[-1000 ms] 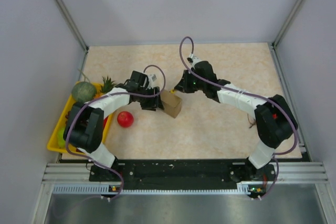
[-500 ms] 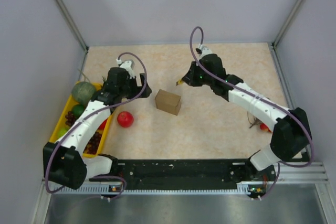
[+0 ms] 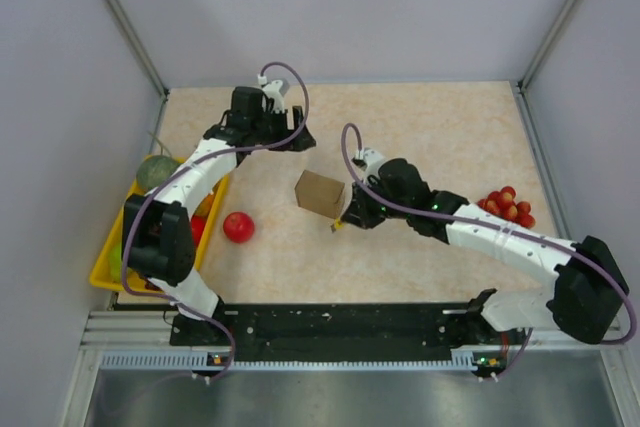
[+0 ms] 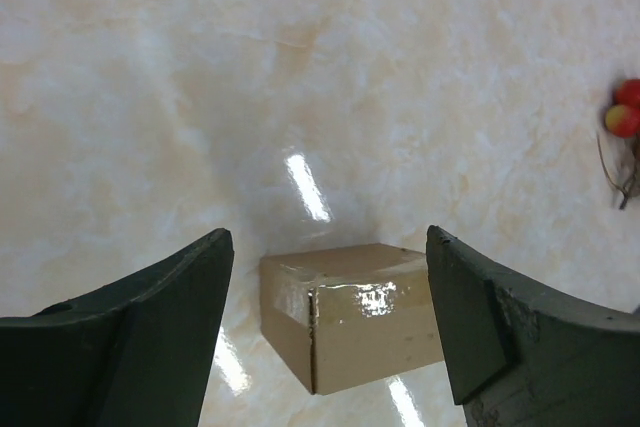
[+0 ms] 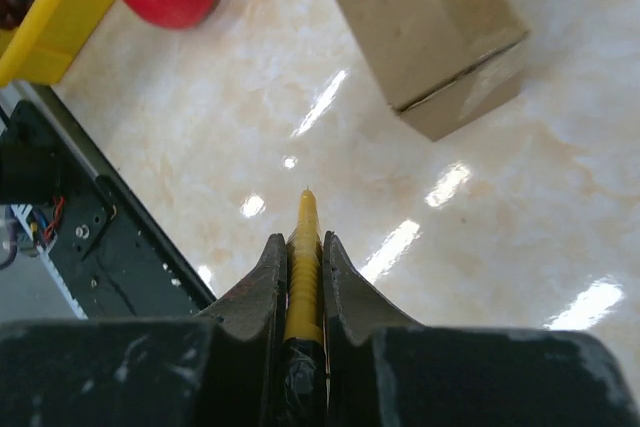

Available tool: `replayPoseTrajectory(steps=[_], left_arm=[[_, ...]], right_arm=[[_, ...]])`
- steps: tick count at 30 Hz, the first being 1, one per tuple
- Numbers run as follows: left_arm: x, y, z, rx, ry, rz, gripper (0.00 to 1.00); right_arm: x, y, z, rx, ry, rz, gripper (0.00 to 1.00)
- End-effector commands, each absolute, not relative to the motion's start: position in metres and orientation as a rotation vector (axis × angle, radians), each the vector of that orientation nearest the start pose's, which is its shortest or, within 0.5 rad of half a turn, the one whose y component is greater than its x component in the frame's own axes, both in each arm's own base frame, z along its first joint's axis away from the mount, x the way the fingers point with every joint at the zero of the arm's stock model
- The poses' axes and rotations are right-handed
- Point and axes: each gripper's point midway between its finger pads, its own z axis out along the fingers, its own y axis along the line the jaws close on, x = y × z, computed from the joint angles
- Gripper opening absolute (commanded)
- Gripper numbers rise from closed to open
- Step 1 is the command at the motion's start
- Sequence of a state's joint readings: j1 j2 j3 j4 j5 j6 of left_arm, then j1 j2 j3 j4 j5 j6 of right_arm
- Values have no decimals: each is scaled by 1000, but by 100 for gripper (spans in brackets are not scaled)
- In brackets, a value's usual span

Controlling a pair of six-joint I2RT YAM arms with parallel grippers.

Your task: Unpack the express box

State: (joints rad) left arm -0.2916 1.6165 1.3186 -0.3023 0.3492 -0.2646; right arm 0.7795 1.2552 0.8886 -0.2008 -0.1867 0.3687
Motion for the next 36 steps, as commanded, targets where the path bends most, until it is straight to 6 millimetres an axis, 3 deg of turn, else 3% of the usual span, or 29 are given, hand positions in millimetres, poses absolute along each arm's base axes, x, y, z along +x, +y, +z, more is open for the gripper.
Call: replayPoseTrajectory(steps=[1, 9, 19, 25, 30, 34, 36], left_arm=[[409, -239, 194, 348, 2182, -971, 81], [380, -264, 166, 452, 2214, -1185, 78], [348, -264, 146, 565, 2226, -1253, 78], [337, -264, 148, 631, 2206, -1263, 79], [335, -265, 138, 731, 2231, -1124, 81], [335, -265, 125, 811, 2292, -914, 84], [334, -264, 127, 857, 2290, -850, 96]], right_arm=[[230, 320, 169, -605, 2111, 918, 0], [267, 329, 163, -445, 2084, 838, 0], [293, 301, 155, -295, 2117, 769, 0], [301, 291, 156, -260, 2119, 761, 0], [297, 285, 159, -257, 2122, 764, 0], [288, 272, 162, -238, 2122, 762, 0], [282, 266, 164, -228, 2111, 769, 0]])
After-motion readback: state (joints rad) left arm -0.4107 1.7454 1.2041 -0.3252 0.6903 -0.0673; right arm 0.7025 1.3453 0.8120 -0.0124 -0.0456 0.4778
